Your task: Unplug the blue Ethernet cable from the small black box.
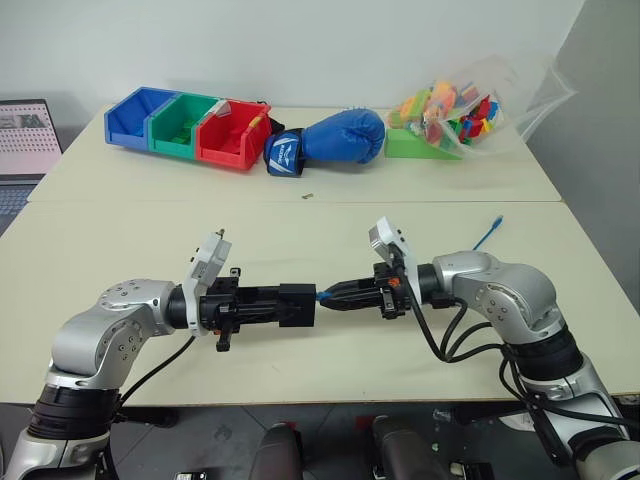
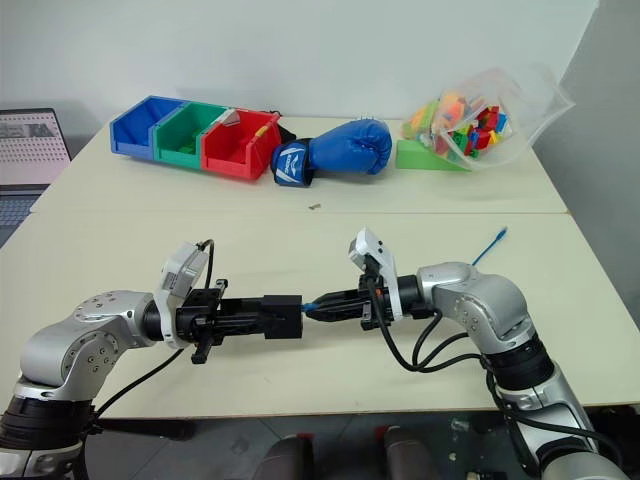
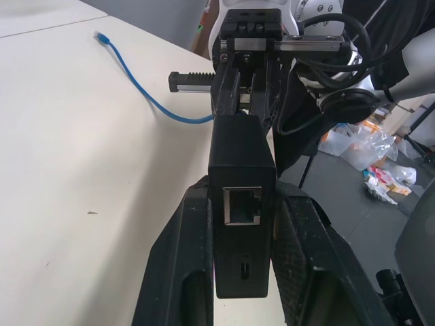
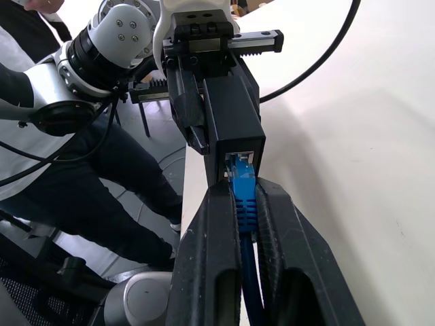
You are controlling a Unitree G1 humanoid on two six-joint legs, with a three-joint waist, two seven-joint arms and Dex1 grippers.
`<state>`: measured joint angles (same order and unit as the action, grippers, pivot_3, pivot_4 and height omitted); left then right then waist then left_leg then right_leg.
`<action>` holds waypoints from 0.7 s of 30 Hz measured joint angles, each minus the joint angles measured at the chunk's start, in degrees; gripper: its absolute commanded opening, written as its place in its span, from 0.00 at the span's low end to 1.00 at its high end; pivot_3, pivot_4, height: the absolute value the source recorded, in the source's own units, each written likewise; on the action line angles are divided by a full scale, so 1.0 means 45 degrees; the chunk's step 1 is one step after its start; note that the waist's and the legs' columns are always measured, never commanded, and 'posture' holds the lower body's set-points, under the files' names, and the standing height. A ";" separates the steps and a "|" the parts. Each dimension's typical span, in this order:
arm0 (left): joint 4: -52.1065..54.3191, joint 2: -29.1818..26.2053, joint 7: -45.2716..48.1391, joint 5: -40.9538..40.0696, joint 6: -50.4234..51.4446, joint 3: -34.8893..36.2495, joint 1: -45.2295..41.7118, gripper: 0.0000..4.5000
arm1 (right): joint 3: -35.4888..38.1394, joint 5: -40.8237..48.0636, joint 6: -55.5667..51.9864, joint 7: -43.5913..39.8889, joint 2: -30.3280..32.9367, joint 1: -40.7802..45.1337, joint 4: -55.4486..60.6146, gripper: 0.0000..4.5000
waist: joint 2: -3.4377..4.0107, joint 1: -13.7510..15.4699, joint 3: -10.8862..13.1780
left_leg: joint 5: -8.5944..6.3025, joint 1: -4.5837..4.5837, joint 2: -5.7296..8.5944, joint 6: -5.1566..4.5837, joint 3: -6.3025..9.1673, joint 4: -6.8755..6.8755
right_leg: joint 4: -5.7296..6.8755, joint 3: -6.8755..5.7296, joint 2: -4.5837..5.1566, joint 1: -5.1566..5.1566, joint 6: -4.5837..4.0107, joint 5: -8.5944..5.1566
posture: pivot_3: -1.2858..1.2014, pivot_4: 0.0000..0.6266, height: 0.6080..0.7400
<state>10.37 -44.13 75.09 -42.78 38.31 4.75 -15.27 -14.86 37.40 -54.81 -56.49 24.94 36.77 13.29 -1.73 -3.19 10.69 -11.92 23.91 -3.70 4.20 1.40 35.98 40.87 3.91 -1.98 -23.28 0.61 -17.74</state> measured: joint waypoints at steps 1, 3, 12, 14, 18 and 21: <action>0.0008 0.0000 0.0001 -0.0001 0.0000 0.0000 0.0008 0.17 | 0.0000 0.0001 -0.0001 -0.0022 0.0007 0.0000 0.0000 0.01 | 0.0000 0.0000 0.0000 | 0.0000 0.0000 0.0000 0.0000 -0.0001 0.0000 | 0.0000 0.0000 0.0000 0.0000 0.0000 0.0000 | 0.52 0.24 1.00; 0.0037 0.0000 0.0005 -0.0003 -0.0001 -0.0009 0.0026 0.17 | -0.0003 -0.0002 -0.0002 -0.0103 0.0043 0.0000 0.0000 0.01 | 0.0000 0.0001 0.0000 | 0.0000 0.0001 0.0001 0.0000 -0.0001 0.0000 | 0.0000 -0.0001 0.0000 0.0000 0.0000 0.0000 | 0.52 0.24 1.00; 0.0093 0.0001 0.0074 -0.0008 -0.0030 -0.0208 0.0005 0.17 | -0.0084 0.0080 0.0022 -0.0390 0.0386 -0.0003 0.0004 0.01 | 0.0000 0.0001 0.0000 | 0.0000 0.0000 0.0000 0.0000 -0.0001 0.0000 | -0.0001 -0.0002 0.0000 0.0000 0.0001 0.0000 | 0.52 0.24 1.00; 0.0092 0.0001 0.0077 -0.0008 -0.0034 -0.0228 -0.0018 0.17 | -0.0083 0.0086 0.0038 -0.0412 0.0410 -0.0003 0.0009 0.01 | 0.0000 -0.0001 0.0000 | 0.0000 0.0001 0.0000 0.0000 0.0000 0.0000 | -0.0001 -0.0001 0.0000 0.0000 0.0001 0.0000 | 0.52 0.24 1.00; 0.0082 0.0003 0.0073 -0.0005 -0.0036 -0.0231 -0.0054 0.17 | -0.0082 0.0086 0.0078 -0.0352 0.0419 -0.0005 0.0036 0.09 | 0.0000 0.0001 0.0000 | 0.0000 0.0001 0.0000 0.0000 0.0000 0.0000 | -0.0001 -0.0001 0.0000 0.0000 0.0001 0.0000 | 0.52 0.24 1.00; 0.0069 0.0004 0.0021 0.0000 -0.0033 -0.0226 -0.0073 0.17 | 0.0028 0.0079 0.0053 -0.0131 0.0428 -0.0031 0.0078 0.25 | 0.0000 -0.0001 0.0000 | 0.0000 0.0002 0.0001 0.0000 0.0000 0.0000 | -0.0002 0.0000 0.0000 0.0000 0.0001 0.0000 | 0.52 0.24 1.00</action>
<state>10.68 -44.12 75.19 -42.78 38.16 3.74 -15.60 -14.73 37.76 -54.57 -57.07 26.87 36.63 13.64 -1.73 -3.19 10.69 -11.92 23.92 -3.69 4.20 1.40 35.98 40.86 3.91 -1.98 -23.28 0.61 -17.74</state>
